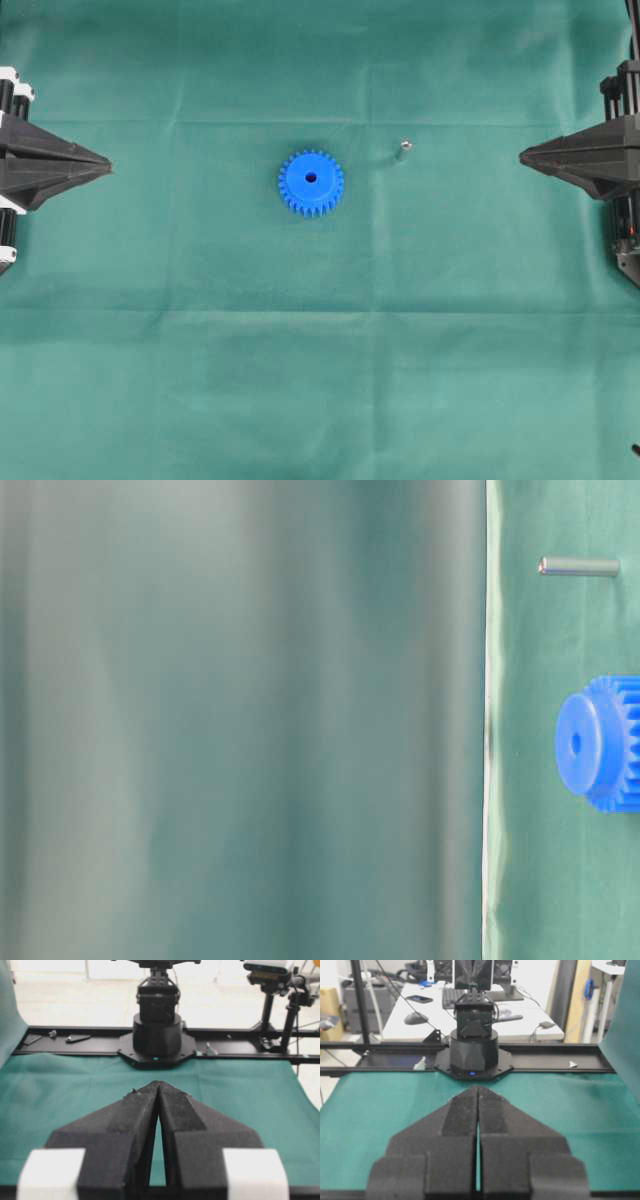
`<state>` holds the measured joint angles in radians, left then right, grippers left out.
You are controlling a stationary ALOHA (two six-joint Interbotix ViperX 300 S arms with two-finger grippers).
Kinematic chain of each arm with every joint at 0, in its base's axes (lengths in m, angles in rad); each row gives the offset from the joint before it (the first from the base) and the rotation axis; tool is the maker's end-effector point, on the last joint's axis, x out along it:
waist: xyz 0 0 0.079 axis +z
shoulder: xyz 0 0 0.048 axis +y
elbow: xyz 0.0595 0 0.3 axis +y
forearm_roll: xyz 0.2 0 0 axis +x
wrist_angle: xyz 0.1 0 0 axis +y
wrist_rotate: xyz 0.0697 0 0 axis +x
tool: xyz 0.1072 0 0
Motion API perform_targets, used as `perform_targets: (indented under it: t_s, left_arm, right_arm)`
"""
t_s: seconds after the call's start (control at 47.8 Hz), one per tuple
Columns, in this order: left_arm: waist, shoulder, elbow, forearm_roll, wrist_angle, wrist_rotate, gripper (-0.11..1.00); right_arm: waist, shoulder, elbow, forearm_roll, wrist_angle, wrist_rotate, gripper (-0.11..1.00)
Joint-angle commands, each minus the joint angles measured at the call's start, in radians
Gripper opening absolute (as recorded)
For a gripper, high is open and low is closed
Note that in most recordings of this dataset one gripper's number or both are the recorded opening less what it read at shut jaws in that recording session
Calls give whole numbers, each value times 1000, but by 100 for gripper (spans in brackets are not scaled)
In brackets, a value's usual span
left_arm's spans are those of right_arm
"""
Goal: Insert the shaft placed at a random location into the center hole of the medium gear at another random location.
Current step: 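Move the right gripper left toward the silver shaft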
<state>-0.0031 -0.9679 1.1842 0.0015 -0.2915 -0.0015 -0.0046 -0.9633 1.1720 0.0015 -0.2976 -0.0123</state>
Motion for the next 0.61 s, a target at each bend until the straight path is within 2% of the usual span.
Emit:
perform_targets:
  t_s: [0.0, 0.23, 0.418, 0.502, 0.585]
  left_arm:
    - [2, 14, -32, 9, 20, -8, 0]
    - [5, 5, -44, 11, 31, -8, 0]
    - [6, 5, -44, 11, 49, -8, 0]
    - [6, 6, -44, 11, 51, -9, 0]
    - [8, 6, -43, 11, 51, -9, 0]
  right_arm:
    - [-3, 14, -12, 0, 5, 6, 1]
    - [-8, 37, -31, 0, 60, 0, 1]
    - [-63, 66, -25, 0, 57, -2, 2]
    - [-106, 114, -20, 0, 52, 2, 11]
    - [-147, 190, -14, 5, 23, 5, 30]
